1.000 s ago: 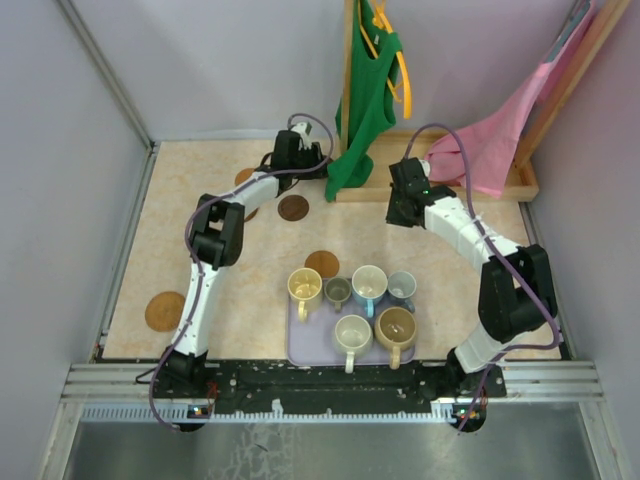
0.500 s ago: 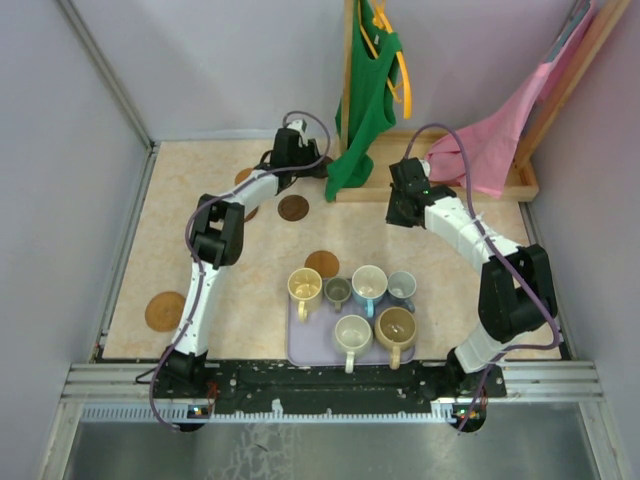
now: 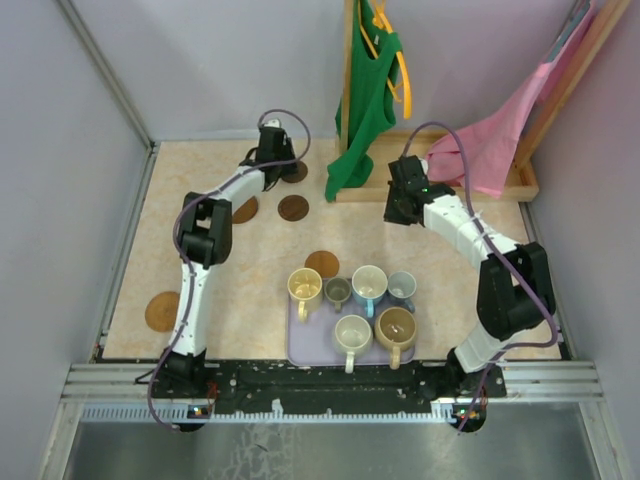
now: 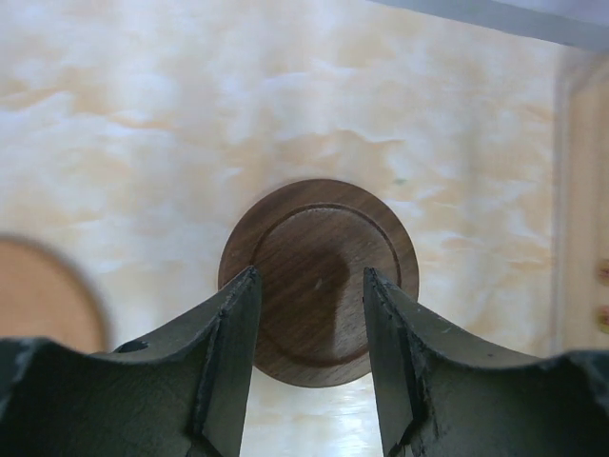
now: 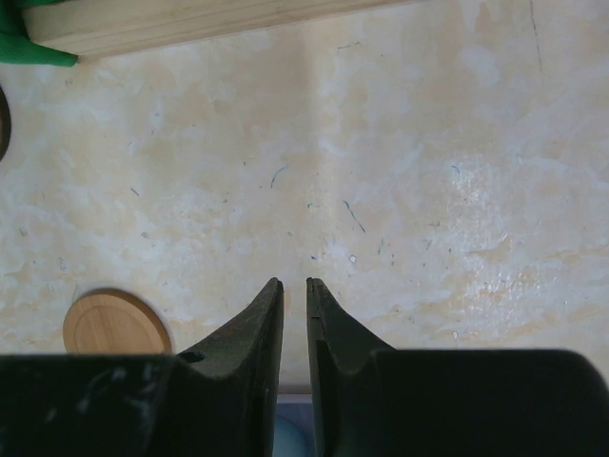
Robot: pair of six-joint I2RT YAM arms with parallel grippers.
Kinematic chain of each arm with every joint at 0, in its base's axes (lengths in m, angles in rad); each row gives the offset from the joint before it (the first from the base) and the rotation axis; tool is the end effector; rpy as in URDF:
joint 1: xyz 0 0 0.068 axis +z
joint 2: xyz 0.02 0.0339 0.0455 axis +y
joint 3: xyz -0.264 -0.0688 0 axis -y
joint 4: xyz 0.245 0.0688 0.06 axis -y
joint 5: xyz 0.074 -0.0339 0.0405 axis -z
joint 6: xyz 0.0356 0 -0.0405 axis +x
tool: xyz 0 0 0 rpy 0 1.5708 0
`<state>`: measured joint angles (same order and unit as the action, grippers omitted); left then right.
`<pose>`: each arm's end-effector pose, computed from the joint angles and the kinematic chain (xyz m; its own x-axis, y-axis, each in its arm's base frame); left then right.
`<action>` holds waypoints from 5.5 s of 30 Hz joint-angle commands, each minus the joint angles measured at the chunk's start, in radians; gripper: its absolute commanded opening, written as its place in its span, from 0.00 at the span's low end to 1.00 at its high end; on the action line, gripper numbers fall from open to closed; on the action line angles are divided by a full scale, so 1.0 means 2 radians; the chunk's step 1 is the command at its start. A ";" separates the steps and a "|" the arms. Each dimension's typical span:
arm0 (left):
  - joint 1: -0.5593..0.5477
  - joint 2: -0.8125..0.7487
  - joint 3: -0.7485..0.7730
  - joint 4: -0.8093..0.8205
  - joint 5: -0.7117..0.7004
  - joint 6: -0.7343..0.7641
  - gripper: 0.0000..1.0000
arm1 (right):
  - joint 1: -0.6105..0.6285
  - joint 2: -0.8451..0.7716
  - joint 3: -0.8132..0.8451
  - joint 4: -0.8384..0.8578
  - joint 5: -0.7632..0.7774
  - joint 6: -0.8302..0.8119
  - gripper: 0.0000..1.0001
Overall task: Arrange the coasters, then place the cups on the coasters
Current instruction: Move the coaster to the corner of the board, then move the coaster to the center of the board.
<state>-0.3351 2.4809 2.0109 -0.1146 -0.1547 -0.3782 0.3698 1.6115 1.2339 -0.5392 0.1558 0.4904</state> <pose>0.5355 -0.1807 0.1578 -0.5595 -0.1915 -0.8064 -0.0032 0.9734 -0.2289 0.3256 0.1203 0.2561 -0.7795 0.1968 -0.5947 0.1112 0.9777 0.1779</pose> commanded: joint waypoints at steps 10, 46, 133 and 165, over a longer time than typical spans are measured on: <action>0.070 -0.074 -0.104 -0.080 -0.087 -0.018 0.54 | -0.003 0.011 0.016 0.042 -0.030 0.004 0.17; 0.185 -0.209 -0.269 -0.128 -0.109 -0.060 0.53 | 0.010 -0.002 -0.012 0.078 -0.053 0.022 0.17; 0.201 -0.213 -0.229 -0.047 -0.074 -0.061 0.52 | 0.015 -0.014 -0.023 0.074 -0.048 0.018 0.16; 0.217 -0.129 -0.170 -0.001 -0.088 -0.087 0.52 | 0.015 -0.001 -0.007 0.056 -0.036 0.010 0.16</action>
<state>0.0742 2.2040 1.6314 -0.1131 -0.3355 -0.5270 0.3927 1.6299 1.1893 -0.4423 0.0669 0.5236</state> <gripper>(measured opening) 0.520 0.163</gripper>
